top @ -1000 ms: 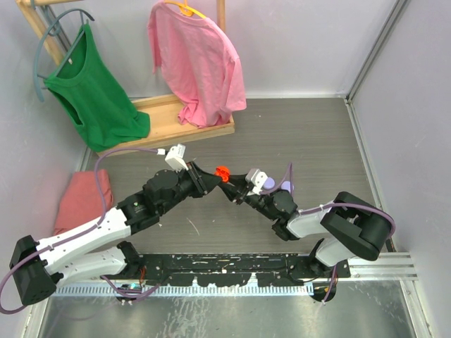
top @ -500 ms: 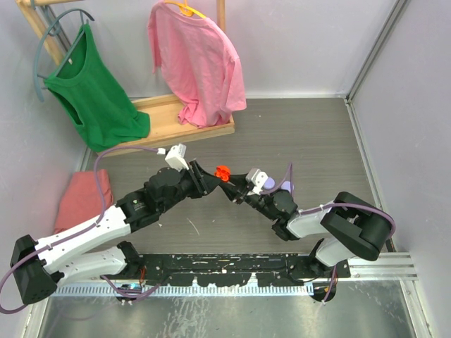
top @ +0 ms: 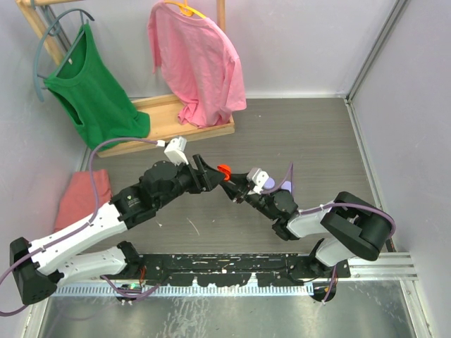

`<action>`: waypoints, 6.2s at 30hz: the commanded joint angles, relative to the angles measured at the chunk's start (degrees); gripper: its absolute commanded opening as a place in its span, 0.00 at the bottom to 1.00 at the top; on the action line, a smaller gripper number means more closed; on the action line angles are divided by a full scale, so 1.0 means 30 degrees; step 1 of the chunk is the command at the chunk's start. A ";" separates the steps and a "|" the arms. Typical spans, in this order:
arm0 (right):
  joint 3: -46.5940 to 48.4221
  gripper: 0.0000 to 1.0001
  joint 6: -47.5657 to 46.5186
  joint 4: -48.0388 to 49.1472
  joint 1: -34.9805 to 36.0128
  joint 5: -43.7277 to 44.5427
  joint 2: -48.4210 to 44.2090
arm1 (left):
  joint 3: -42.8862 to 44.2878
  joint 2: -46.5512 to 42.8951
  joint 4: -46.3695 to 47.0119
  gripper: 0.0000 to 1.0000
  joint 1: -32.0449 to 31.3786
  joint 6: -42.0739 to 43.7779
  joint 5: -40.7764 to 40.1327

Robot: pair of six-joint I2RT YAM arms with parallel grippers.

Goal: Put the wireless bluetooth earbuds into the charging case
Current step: Place the earbud in the charging case, then close the charging case, then place the charging case at the center of the board, then reset both arms

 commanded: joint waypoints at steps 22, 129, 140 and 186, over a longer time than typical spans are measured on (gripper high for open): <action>0.0194 0.01 -0.0161 0.1685 0.0072 0.0055 -0.0720 | 0.2018 0.1739 0.0591 0.59 -0.0010 0.2106 0.2870; 0.1109 0.07 1.1185 -2.3978 -0.5985 0.2049 -0.6279 | 0.0686 -0.6453 -1.0540 0.98 0.6260 0.9784 -0.5138; 0.1251 0.27 1.3010 -2.4705 -0.7008 0.3650 -0.3895 | 0.0428 -0.6563 -1.1025 0.98 0.6372 0.9833 -0.6239; 0.7858 1.00 0.5533 -3.7146 -0.7047 1.1040 -2.4236 | -0.0716 -1.7553 -1.0576 0.98 0.6590 0.8476 -0.6052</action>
